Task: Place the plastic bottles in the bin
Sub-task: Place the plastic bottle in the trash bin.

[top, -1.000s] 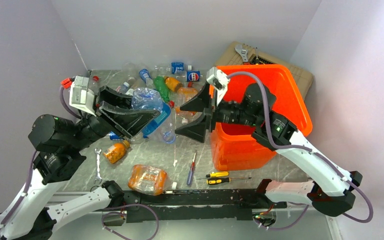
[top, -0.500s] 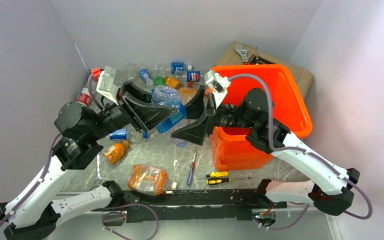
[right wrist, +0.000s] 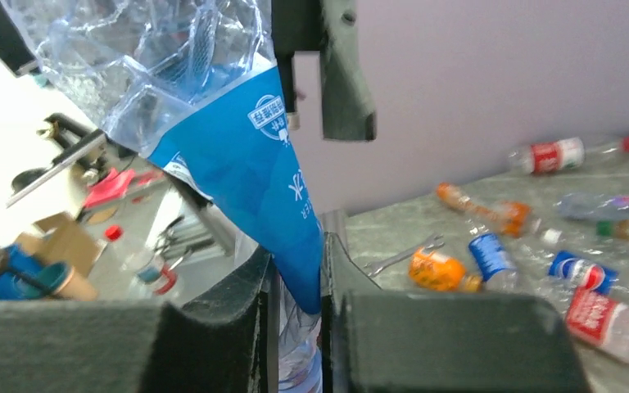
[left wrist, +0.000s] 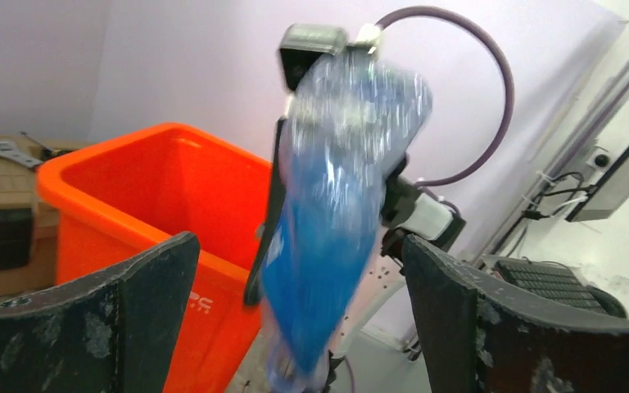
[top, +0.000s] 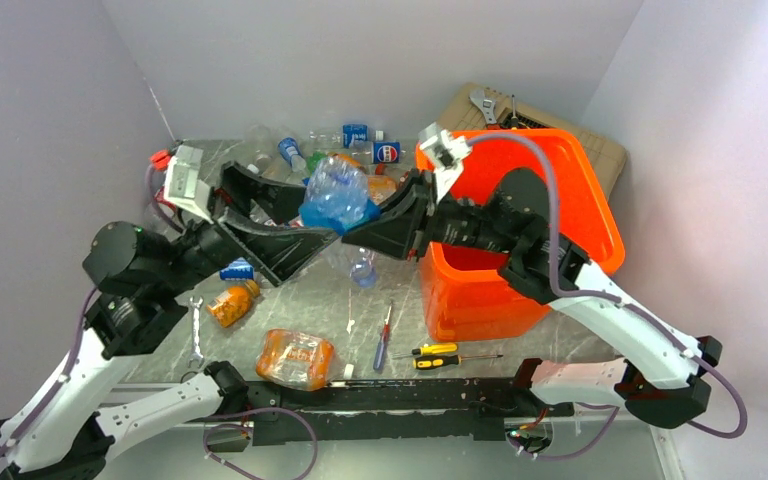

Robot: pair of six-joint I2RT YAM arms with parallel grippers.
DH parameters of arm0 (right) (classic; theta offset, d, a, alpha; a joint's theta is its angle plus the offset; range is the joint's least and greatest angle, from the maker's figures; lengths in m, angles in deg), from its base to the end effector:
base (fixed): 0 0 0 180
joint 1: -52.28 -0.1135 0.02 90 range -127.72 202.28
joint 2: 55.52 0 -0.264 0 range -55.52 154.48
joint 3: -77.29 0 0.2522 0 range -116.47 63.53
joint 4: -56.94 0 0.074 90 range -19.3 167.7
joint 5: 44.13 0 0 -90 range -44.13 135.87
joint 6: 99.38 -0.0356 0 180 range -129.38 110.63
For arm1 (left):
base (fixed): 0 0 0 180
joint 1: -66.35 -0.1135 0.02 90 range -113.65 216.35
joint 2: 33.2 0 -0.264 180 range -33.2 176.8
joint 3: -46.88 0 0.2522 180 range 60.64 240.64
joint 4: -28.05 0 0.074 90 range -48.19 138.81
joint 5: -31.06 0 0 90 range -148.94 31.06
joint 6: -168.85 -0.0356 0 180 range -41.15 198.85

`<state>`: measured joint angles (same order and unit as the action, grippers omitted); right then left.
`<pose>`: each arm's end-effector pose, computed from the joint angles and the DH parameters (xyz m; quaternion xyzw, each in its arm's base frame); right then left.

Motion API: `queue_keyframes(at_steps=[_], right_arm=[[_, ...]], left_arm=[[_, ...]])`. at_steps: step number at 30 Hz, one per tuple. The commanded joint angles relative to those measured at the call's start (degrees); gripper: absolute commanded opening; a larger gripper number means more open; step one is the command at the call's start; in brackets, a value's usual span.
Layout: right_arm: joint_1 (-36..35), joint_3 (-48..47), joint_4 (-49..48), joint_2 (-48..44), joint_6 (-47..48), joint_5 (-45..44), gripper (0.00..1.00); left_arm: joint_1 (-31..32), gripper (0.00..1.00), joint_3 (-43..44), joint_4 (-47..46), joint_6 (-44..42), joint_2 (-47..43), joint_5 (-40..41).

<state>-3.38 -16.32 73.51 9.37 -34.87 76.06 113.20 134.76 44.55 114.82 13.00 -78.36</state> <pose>0.1158 0.2013 0.4958 -0.3535 0.5330 0.6128 0.4641 0.0755 -0.0978 0.5175 0.1918 0.5124 -0.6182 0.5643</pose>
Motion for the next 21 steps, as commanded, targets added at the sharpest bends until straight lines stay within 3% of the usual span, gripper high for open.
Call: queue_keyframes(at_steps=[1,4,8,10,12,16,21], right_arm=[[-0.15,-11.76,6.68,-2.76,6.71,-13.67,0.00],[-0.15,-17.88,11.35,-4.64,11.50,-30.40,0.00],[-0.15,-21.76,16.59,-5.74,18.51,-64.46,0.00],[-0.09,-18.32,13.74,-7.03,24.25,-77.71,0.00],[-0.02,-12.77,9.63,-8.97,28.68,-85.57,0.00],[1.55,-4.59,9.39,-12.46,25.93,-90.62,0.00],[9.65,-2.73,21.21,-11.55,14.07,-81.36,0.00]], left_arm=[[0.00,1.00,0.55,4.85,-6.25,-4.71,9.18],[0.00,0.99,0.71,12.72,-11.33,-7.66,18.66],[0.00,1.00,-3.23,23.26,-15.85,-10.63,35.05],[0.00,0.99,-5.82,28.23,-16.53,-10.97,42.18],[-0.05,0.99,-8.22,31.37,-17.02,-10.59,46.08],[0.00,0.99,-12.73,34.02,-16.96,-9.45,51.02],[0.00,1.00,-17.90,34.54,-16.08,-9.55,55.87]])
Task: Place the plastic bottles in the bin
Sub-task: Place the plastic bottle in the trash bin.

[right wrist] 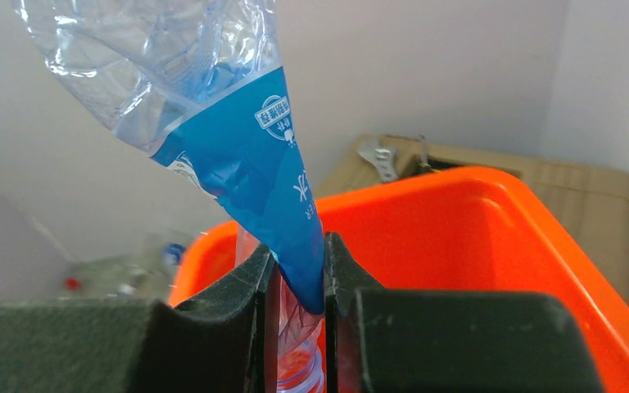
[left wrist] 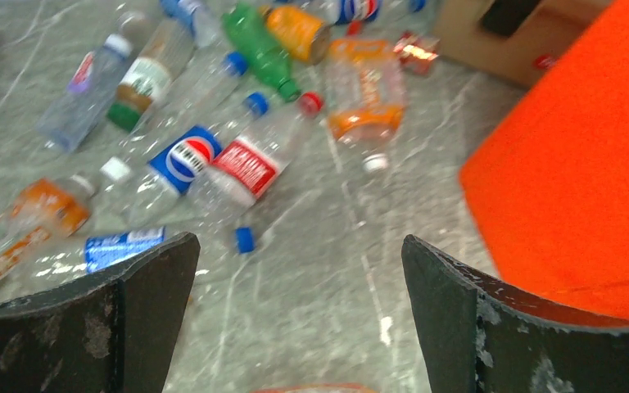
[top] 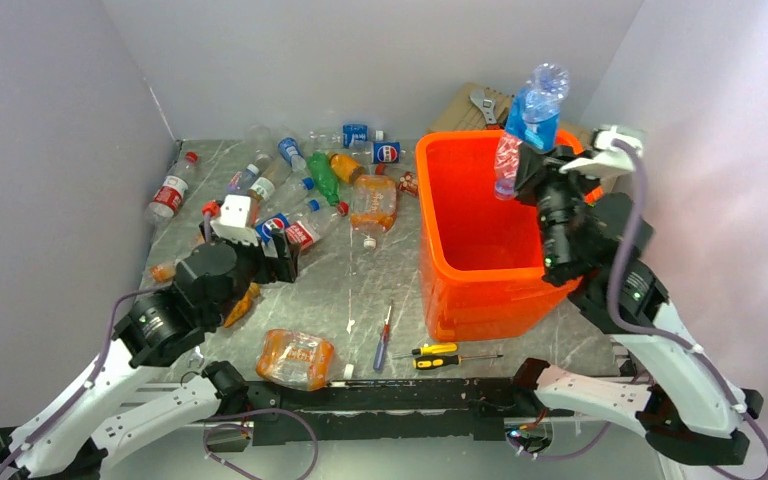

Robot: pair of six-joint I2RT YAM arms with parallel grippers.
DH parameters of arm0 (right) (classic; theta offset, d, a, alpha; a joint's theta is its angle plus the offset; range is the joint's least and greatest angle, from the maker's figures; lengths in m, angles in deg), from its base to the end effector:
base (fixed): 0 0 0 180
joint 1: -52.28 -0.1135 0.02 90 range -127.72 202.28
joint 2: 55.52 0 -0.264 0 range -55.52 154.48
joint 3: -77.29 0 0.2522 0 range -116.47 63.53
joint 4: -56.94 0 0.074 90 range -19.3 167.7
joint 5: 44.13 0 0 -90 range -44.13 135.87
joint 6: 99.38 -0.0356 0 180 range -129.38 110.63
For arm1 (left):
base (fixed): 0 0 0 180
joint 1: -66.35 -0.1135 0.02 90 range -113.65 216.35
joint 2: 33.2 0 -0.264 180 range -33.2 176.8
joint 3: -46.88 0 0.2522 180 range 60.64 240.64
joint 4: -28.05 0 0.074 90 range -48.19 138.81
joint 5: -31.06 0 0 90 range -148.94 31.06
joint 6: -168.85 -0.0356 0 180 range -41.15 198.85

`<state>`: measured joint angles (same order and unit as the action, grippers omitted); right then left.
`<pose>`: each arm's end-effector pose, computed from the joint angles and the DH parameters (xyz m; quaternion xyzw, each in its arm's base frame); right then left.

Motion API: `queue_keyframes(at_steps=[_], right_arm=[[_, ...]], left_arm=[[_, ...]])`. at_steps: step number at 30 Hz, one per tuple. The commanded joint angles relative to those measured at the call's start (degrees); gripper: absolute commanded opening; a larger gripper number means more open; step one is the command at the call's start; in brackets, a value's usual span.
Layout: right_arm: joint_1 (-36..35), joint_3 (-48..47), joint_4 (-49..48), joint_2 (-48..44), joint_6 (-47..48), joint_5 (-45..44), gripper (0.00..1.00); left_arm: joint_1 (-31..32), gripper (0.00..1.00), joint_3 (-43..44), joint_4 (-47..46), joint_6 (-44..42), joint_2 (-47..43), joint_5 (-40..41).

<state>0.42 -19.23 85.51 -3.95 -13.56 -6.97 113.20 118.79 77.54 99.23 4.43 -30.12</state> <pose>0.1001 0.0816 0.5254 0.1090 0.6348 0.1015 0.7582 0.0951 -0.0764 0.3891 0.0290 0.7836 -0.1610 0.5993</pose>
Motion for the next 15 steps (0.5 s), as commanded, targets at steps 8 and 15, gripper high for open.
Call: queue_keyframes(at_steps=[8,15], right_arm=[[24.24,1.52,15.17,5.13,-16.91,24.30,0.06],[24.35,1.28,16.47,6.65,-17.64,28.55,0.69]], left_arm=[[-0.03,0.99,-3.46,2.27,0.15,-5.06,8.09],[-0.02,0.99,-5.70,0.39,-0.38,-10.17,7.60]])
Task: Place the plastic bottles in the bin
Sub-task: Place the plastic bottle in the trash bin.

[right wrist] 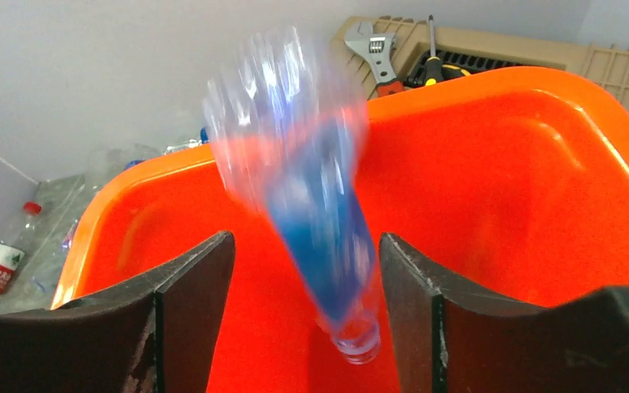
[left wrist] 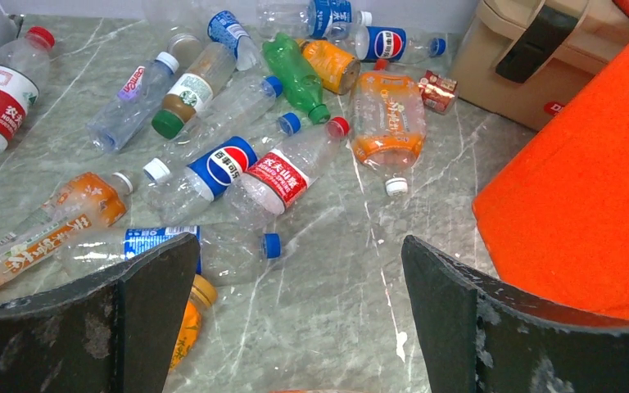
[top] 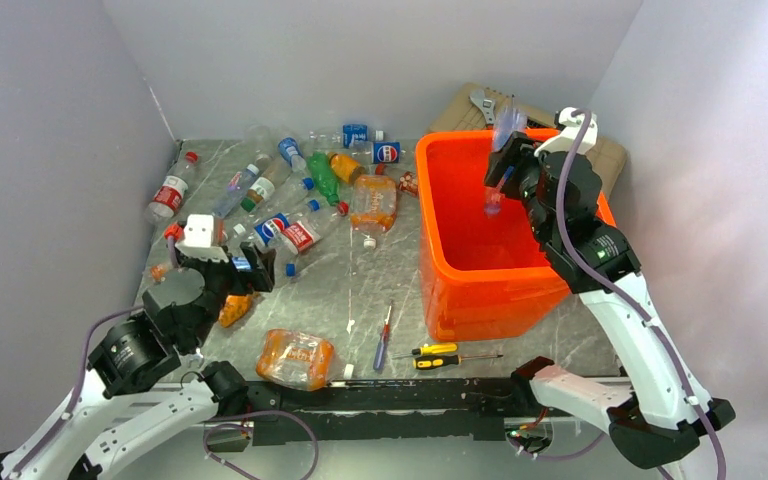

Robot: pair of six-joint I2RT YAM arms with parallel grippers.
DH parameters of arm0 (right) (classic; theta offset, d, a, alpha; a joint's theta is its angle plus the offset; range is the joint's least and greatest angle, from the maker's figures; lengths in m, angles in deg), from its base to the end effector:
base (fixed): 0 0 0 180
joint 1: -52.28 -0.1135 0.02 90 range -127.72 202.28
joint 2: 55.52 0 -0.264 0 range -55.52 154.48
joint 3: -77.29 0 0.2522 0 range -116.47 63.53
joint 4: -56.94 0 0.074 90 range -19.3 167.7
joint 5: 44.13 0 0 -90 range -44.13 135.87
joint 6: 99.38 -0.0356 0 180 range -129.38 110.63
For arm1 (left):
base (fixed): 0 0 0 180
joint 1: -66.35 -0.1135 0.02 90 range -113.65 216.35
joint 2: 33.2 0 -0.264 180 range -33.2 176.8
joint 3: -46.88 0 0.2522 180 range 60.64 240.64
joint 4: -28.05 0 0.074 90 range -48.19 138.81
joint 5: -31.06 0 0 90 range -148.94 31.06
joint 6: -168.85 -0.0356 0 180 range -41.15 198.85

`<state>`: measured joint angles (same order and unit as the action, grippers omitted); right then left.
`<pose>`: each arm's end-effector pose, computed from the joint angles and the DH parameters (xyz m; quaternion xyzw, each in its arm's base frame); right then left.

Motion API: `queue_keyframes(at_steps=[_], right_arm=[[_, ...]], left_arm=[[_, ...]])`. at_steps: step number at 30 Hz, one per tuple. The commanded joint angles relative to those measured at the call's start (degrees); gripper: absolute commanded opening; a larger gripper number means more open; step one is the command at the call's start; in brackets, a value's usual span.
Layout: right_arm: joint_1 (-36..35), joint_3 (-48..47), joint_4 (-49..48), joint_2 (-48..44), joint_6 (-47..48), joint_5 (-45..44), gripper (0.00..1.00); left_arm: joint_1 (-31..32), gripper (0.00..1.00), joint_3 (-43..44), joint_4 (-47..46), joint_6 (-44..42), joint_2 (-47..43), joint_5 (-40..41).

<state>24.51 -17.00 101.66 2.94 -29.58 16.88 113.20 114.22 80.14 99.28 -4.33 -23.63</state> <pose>0.1764 0.0734 0.4699 0.1138 0.7447 0.0821 0.6524 0.0741 -0.0490 0.3736 -0.0114 0.7720 -0.1279 0.6225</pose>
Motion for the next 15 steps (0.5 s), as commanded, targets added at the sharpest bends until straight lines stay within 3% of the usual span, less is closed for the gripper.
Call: queue_keyframes(at_steps=[1,8,15], right_arm=[[0.26,-1.02,0.51,-0.39,-1.74,5.04,0.71],[0.26,-3.63,3.42,-1.07,-2.28,10.50,0.81],[0.17,-0.17,-4.35,-7.61,-3.40,33.79,0.84]], left_arm=[[-0.01,0.99,-1.27,-2.39,-0.59,-1.66,0.96],[0.00,1.00,-0.73,-1.76,-0.68,0.41,0.41],[0.04,0.99,0.35,3.25,11.91,1.56,7.44]])
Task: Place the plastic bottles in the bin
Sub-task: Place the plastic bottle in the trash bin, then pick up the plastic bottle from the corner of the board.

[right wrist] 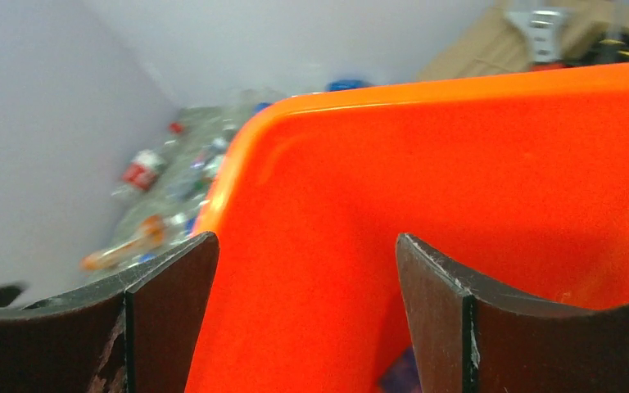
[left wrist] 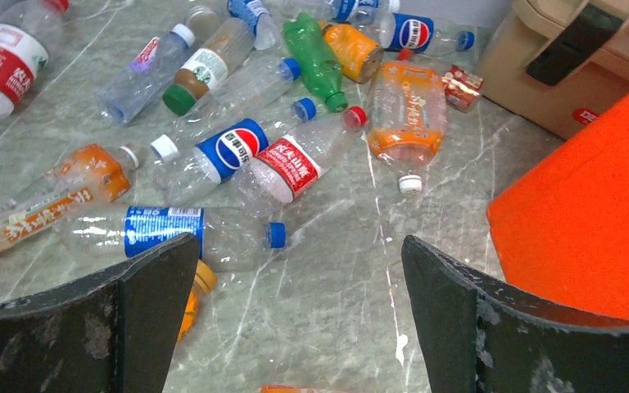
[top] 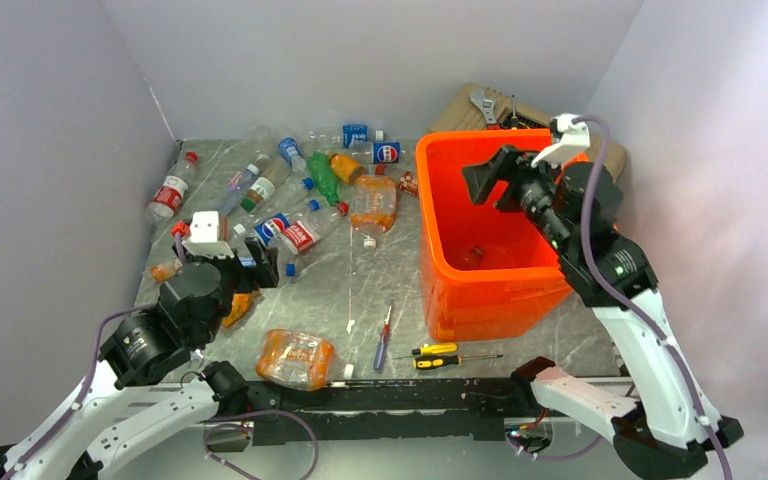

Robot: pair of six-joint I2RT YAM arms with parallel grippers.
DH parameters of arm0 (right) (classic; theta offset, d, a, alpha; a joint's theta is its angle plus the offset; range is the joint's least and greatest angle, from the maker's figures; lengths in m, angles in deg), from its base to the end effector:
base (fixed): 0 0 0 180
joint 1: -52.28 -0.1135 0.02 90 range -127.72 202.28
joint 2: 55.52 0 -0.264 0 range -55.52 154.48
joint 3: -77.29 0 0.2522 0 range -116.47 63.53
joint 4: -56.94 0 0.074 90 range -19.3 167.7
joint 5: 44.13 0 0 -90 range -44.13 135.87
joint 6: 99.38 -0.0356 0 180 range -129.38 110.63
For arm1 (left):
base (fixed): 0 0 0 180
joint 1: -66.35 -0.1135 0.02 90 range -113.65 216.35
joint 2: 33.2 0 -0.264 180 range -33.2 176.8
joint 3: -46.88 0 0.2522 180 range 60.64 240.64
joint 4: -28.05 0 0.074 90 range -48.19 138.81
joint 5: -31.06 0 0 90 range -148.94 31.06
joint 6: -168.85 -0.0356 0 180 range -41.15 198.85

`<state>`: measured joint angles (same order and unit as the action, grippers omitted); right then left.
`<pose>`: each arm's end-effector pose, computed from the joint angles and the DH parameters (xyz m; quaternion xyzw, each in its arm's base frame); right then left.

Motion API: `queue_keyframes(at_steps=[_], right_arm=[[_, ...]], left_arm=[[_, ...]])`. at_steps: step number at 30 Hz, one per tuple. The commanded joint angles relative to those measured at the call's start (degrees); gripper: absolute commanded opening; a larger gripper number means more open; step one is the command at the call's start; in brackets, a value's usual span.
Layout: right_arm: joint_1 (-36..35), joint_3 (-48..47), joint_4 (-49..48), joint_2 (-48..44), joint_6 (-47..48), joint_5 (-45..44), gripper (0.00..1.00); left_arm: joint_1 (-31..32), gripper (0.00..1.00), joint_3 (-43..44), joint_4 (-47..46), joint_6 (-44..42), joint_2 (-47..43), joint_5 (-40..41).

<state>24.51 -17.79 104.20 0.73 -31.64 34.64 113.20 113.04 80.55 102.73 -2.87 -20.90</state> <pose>0.1603 0.0766 0.4752 0.0276 0.7557 0.2078 0.6204 0.0805 -0.0538 0.3652 -0.0397 0.7819 -0.1136 0.6117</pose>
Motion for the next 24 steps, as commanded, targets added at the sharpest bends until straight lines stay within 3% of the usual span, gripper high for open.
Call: queue_keyframes(at_steps=[1,6,10,17,22,24], right_arm=[[0.22,1.12,-7.82,-6.38,-1.20,19.85,0.84],[0.24,4.37,-12.88,-9.02,-0.08,40.75,0.85],[0.17,7.52,-18.03,-10.16,-1.61,51.77,0.85],[0.23,8.59,-21.15,-11.78,-2.18,56.26,0.85],[0.17,8.56,-20.95,-12.95,-1.66,57.58,0.85],[0.13,8.50,-20.11,-13.20,-1.20,57.19,0.85]], left_arm=[[0.00,1.00,1.87,4.90,9.61,0.01,3.51],[-0.01,0.99,3.64,13.64,13.00,3.06,-6.46],[0.00,0.99,5.14,17.28,10.74,9.91,-15.86],[0.06,0.92,6.43,18.32,6.64,23.79,-29.21],[0.28,0.92,9.50,18.89,5.66,29.78,-30.70],[0.83,0.99,10.72,20.72,7.02,31.92,-29.01]])
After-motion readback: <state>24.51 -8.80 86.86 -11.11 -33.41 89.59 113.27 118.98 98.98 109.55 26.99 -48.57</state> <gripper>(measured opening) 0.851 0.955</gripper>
